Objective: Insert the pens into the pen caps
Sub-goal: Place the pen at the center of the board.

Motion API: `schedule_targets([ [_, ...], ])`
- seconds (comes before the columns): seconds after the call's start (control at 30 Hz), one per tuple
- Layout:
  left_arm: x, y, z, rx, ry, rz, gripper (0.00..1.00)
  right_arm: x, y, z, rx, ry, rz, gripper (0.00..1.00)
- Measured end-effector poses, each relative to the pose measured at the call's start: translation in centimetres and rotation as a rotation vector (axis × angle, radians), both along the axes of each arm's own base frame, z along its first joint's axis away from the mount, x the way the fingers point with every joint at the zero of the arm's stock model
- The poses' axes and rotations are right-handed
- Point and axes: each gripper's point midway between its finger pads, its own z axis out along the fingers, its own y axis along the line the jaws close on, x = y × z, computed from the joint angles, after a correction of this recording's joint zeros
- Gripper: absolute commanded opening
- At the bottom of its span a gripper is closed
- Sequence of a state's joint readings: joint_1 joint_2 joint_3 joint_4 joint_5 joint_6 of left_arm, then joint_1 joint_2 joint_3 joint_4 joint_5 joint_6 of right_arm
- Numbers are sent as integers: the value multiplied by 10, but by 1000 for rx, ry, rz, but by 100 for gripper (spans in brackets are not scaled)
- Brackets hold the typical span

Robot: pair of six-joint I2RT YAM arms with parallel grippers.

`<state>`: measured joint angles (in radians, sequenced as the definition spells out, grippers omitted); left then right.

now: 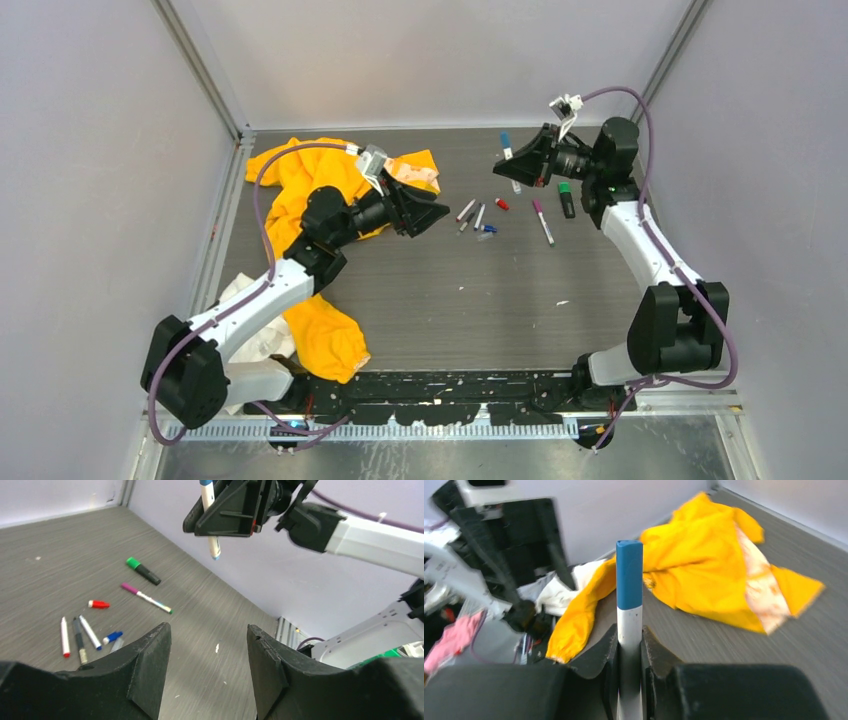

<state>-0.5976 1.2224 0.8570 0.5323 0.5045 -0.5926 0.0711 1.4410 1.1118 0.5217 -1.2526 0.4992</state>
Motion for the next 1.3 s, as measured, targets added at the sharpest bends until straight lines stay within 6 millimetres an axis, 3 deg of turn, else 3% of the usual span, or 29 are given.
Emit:
schedule_targets([
  [0.17,13,9,-24,42,43,70,58,38,-41,-60,-220,96,-246,1],
  [0.3,19,14,-31,48,56,103,58,40,-70,-117,-436,192,-334,1],
  [0.5,26,15,-37,50,71,116,58,47,-130,-220,-732,467,-475,3],
  [0.6,28,14,-41,47,91,115,58,49,-156,-252,-833,552,-552,5],
  [0.7,28,13,-41,43,99,114,58,56,-179,-268,-902,579,-636,7],
  [0.87,29,11,-43,30,122,111,57,67,-197,-288,-953,607,-706,10],
  [1.07,30,9,-48,20,154,108,57,80,-205,-317,-985,663,-725,17],
  [1.3,31,8,-50,11,174,106,57,86,-205,-317,-974,670,-744,25],
])
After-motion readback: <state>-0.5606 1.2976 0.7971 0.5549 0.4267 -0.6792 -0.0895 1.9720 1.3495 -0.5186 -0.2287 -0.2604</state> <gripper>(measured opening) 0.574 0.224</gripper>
